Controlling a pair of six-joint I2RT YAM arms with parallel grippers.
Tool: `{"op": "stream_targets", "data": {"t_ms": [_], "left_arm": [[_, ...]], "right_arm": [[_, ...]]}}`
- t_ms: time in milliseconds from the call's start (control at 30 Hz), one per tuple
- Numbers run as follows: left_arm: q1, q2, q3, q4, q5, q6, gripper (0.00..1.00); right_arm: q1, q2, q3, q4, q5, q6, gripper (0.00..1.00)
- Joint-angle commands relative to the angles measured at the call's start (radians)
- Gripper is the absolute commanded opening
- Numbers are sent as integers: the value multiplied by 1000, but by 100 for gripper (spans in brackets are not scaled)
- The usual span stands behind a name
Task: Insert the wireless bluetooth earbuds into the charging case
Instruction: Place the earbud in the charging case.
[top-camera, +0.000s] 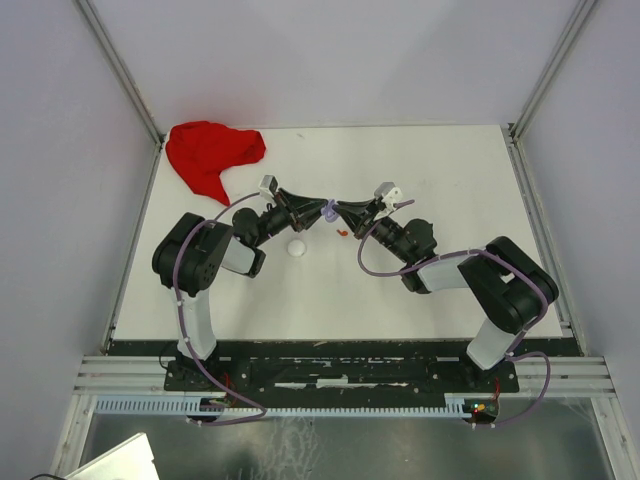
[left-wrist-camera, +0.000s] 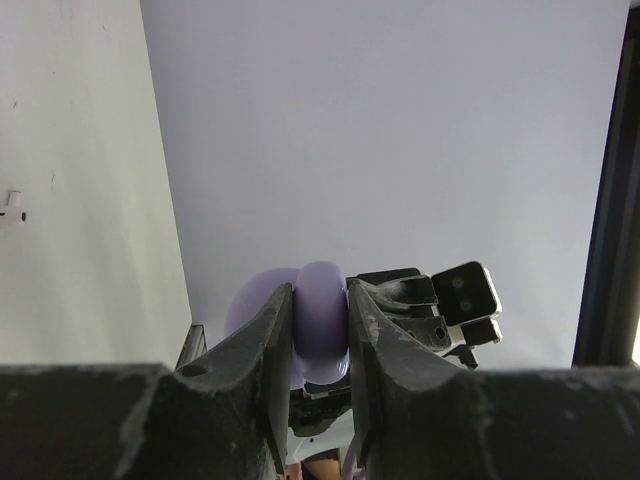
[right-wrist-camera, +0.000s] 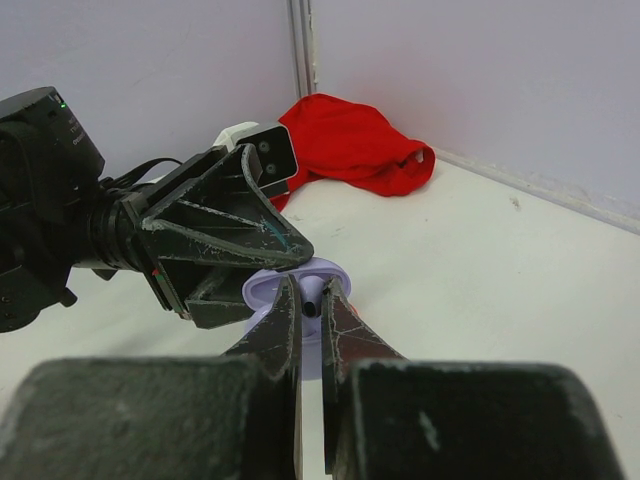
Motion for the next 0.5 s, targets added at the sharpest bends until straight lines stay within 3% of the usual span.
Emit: {"op": "stream_targets", "data": {"t_ms": [0, 233, 467], "left_arm": [[-4, -36, 29, 71, 12, -37, 3], [-4, -39, 27, 70, 6, -38, 3], [-4, -35, 28, 69, 3, -36, 3]], "right_arm": [[2, 3, -9, 56, -16, 12, 2], [3, -6, -16, 42, -3, 14, 2], [2, -24, -21, 35, 7, 21, 31]]}}
